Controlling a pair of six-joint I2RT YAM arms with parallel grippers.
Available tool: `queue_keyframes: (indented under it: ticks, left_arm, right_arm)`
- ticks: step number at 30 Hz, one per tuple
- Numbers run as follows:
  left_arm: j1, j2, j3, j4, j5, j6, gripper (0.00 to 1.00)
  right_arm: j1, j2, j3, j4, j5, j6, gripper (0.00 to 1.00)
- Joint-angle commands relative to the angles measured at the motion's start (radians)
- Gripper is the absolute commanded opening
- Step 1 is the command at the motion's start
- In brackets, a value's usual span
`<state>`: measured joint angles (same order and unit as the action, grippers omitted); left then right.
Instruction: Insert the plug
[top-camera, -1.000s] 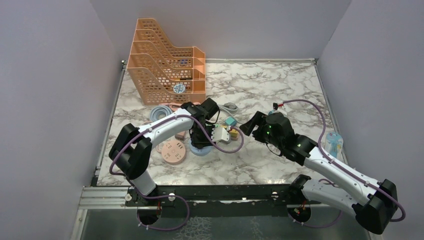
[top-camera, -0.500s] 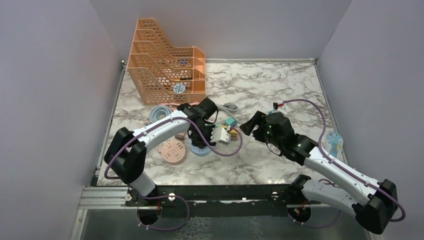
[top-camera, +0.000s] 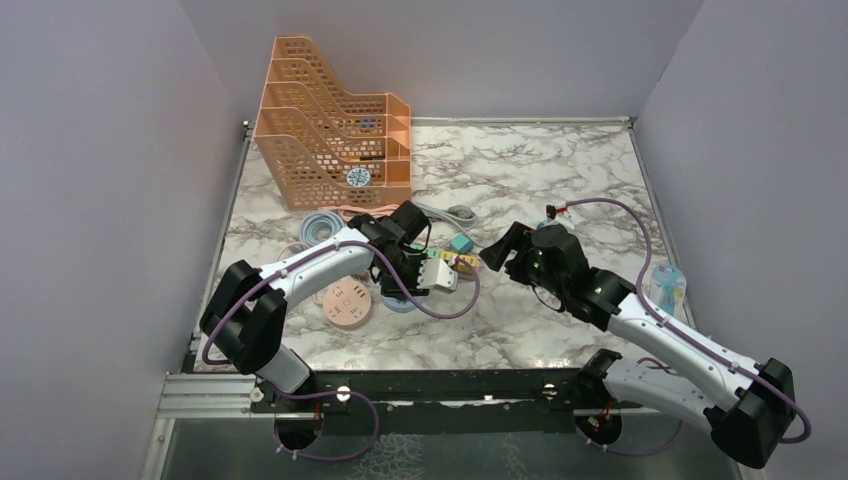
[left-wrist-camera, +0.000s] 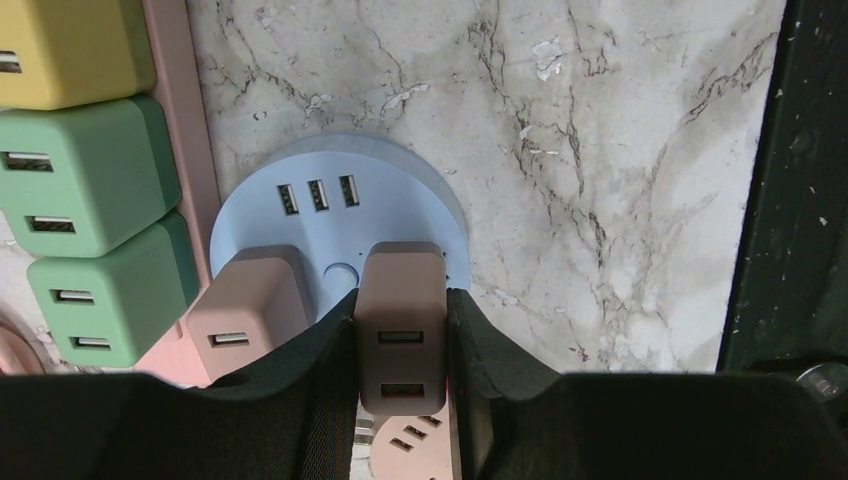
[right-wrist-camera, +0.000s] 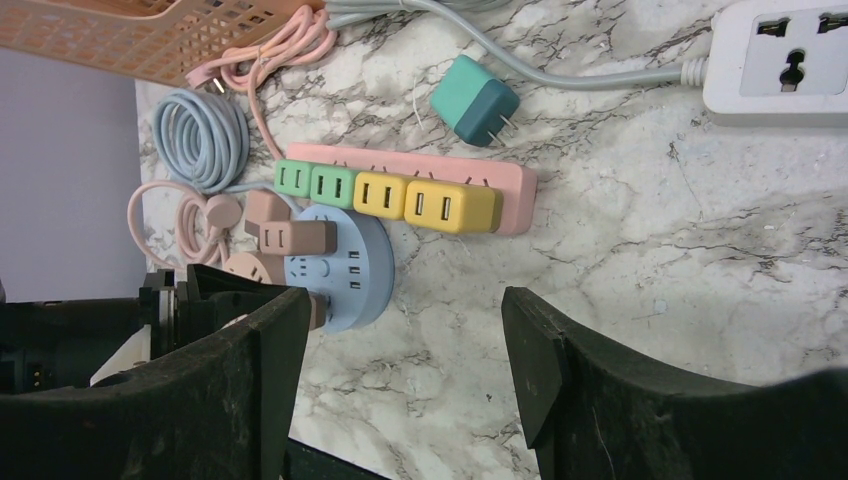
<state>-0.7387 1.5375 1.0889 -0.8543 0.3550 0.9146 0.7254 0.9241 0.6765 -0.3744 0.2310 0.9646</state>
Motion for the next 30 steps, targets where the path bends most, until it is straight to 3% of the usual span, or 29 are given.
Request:
queue_keyframes:
  ticks: [1, 15, 30]
  left_arm:
    - [0.008, 0.017, -0.005, 0.02, 0.01, -0.013, 0.0]
    - [0.016, 0.084, -0.089, 0.029, -0.004, -0.025, 0.0]
    - [0.044, 0.183, -0.179, 0.016, -0.136, -0.063, 0.0]
  right_arm:
    - [0.002, -0.006, 0.022, -0.011, 0.032, -0.004, 0.7]
    - [0.003, -0.016, 0.027, -0.02, 0.048, -0.019, 0.7]
    - [0.003, -0.011, 0.035, -0.02, 0.065, -0.036, 0.7]
